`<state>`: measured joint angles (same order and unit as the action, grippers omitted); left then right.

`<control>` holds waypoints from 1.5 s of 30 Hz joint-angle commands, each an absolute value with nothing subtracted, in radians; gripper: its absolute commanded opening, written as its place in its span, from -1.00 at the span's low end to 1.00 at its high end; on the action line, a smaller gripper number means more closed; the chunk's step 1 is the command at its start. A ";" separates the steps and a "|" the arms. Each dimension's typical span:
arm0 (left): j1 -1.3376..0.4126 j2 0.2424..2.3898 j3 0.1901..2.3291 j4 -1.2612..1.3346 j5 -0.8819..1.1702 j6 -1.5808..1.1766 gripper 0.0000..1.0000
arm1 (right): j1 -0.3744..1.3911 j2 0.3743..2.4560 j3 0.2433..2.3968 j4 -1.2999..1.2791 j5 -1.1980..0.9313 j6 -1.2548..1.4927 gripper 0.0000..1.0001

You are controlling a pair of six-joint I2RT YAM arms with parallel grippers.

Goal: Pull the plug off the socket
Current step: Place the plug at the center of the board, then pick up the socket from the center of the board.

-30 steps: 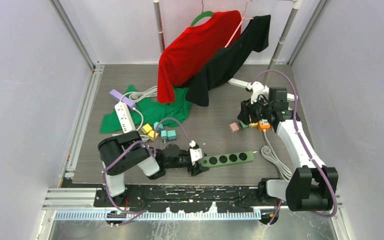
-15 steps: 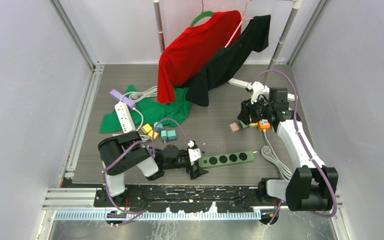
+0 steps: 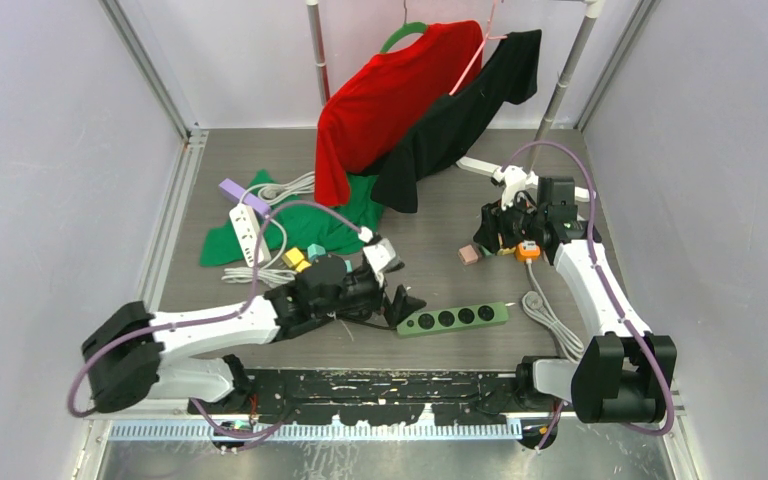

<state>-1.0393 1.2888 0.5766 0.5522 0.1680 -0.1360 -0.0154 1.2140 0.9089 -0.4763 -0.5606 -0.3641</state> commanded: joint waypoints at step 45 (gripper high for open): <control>-1.218 1.874 1.344 -0.415 -0.018 -0.155 0.47 | -0.048 1.164 0.972 -0.488 -0.537 -0.344 0.22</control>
